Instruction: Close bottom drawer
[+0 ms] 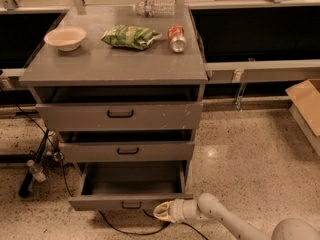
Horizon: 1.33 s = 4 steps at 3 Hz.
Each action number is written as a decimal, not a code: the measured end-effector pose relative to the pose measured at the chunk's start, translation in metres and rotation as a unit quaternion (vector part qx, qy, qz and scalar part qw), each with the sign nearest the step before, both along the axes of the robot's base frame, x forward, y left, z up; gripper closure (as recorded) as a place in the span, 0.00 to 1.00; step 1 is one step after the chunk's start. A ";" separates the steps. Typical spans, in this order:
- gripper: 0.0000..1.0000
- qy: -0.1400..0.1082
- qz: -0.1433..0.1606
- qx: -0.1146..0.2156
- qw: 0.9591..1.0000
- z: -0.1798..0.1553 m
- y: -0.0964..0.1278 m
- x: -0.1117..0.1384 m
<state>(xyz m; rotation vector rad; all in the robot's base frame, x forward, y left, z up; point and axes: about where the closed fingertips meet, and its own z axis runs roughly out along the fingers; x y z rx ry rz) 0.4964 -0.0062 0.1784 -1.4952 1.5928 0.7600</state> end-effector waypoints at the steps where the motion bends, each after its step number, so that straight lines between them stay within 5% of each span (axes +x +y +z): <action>1: 1.00 -0.012 0.017 0.015 1.000 0.044 0.011 0.036; 4: 1.00 0.009 0.015 0.022 1.000 0.021 0.006 0.025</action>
Offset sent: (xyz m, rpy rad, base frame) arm 0.0277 0.0107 0.0335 0.0283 -0.0137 0.0251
